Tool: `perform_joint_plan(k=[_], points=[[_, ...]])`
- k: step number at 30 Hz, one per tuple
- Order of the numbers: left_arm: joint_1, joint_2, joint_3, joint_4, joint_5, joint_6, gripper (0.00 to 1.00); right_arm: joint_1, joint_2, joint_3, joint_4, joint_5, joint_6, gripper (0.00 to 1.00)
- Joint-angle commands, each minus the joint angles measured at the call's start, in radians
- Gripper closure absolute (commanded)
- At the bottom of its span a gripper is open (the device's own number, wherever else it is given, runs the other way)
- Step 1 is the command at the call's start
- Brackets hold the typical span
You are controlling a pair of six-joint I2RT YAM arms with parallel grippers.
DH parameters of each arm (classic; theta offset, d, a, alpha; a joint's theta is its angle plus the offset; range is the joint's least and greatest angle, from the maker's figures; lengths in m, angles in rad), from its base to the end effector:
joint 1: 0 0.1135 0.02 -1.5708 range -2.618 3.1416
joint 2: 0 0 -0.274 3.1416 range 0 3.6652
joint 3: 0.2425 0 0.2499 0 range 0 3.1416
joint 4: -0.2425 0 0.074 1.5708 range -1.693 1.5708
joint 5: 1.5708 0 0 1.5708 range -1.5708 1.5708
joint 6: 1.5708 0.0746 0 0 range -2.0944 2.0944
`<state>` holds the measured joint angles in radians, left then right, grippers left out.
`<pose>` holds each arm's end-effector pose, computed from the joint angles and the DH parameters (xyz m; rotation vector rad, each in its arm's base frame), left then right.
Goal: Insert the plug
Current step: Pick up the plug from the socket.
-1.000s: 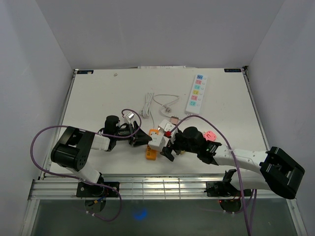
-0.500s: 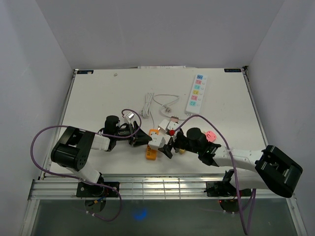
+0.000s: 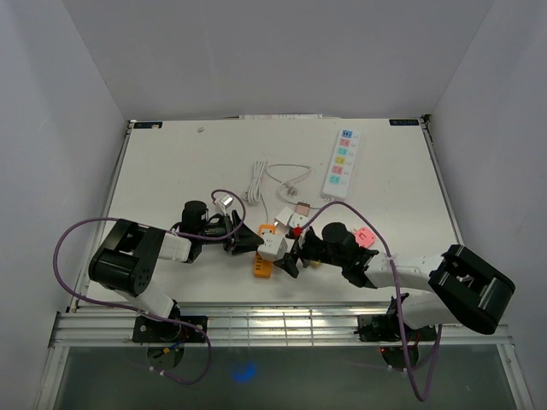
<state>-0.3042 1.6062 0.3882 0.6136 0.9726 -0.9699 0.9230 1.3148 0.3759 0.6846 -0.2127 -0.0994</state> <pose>0.2346 -0.1383 0.1145 -0.1509 2.4195 -1.7217 0.1591 0.2364 0.1813 -1.0567 1.5661 0.7670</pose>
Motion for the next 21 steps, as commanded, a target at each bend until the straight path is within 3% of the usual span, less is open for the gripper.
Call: perform_joint_plan(k=[1, 15, 17, 21], points=[[-0.007, 0.073, -0.069, -0.199, -0.187, 0.106, 0.73, -0.004, 0.020, -0.002, 0.069, -0.020, 0.009, 0.05], [-0.007, 0.078, -0.068, -0.192, -0.180, 0.105, 0.74, -0.004, 0.121, 0.034, 0.150, -0.043, 0.023, 0.09], [-0.007, 0.081, -0.066, -0.192, -0.178, 0.103, 0.74, -0.004, 0.136, 0.046, 0.153, -0.050, 0.023, 0.16], [-0.007, 0.087, -0.063, -0.189, -0.173, 0.105, 0.74, -0.004, 0.146, 0.063, 0.150, -0.062, 0.024, 0.46]])
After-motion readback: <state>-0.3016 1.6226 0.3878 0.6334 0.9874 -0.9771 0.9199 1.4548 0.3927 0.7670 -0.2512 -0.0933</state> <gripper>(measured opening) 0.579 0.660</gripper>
